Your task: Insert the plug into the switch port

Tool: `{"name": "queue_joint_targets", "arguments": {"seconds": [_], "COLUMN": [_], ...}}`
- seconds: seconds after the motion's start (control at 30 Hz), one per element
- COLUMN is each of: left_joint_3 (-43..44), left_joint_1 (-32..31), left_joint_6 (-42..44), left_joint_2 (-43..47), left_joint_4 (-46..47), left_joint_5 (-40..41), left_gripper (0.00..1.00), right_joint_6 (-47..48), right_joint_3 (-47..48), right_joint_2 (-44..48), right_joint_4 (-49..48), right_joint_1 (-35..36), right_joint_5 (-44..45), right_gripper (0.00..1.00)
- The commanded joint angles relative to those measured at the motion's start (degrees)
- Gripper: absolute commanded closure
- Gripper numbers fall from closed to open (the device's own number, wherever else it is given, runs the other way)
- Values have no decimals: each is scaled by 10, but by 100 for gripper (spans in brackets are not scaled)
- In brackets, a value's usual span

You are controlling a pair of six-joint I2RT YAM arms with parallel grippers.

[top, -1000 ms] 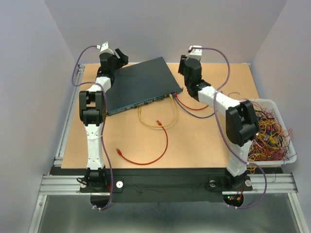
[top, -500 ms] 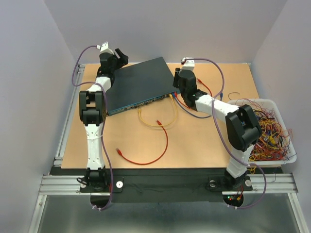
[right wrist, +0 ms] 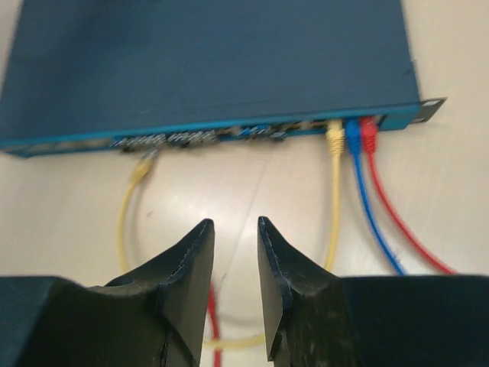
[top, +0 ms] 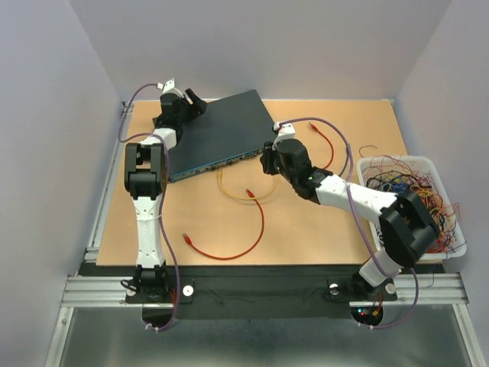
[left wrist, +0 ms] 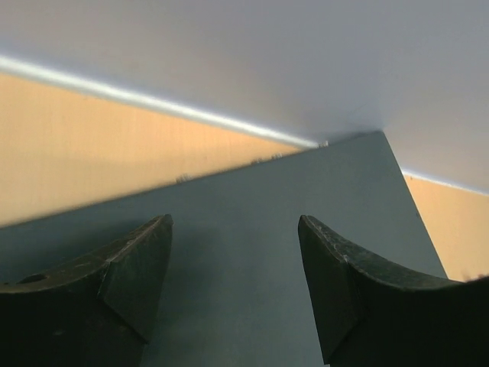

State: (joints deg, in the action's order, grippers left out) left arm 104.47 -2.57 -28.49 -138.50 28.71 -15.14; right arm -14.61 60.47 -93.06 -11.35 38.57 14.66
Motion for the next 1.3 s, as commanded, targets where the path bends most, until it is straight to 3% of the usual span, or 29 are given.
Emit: {"name": "queue_joint_targets", "arguments": {"seconds": [0.0, 0.17, 0.53, 0.77, 1.1, 1.2, 1.27], "left_joint_3": [-84, -241, -456, -551, -595, -599, -601], "left_joint_1": [-7, -11, -32, -48, -52, -52, -52], "left_joint_6": [-34, -23, 7, 5, 6, 12, 14], "left_joint_2": [135, 277, 529, 638, 698, 708, 713], "left_joint_4": [49, 48, -44, -53, -70, -80, -82], "left_joint_5": [-44, -13, 46, 67, 70, 73, 79], "left_gripper": [23, 23, 23, 23, 23, 23, 23], "right_joint_6": [-51, -90, -128, -99, -78, -81, -86], "right_joint_3": [-45, -136, -190, -145, -84, -90, -102], "right_joint_2": [68, 127, 92, 11, -62, -70, -66], "right_joint_4": [24, 34, 38, 28, 22, 22, 22], "right_joint_1": [41, 116, 149, 149, 148, 149, 149], "right_joint_5": [-15, 23, 50, 66, 100, 102, 85], "right_gripper": [65, 65, 58, 53, 53, 59, 73]}}
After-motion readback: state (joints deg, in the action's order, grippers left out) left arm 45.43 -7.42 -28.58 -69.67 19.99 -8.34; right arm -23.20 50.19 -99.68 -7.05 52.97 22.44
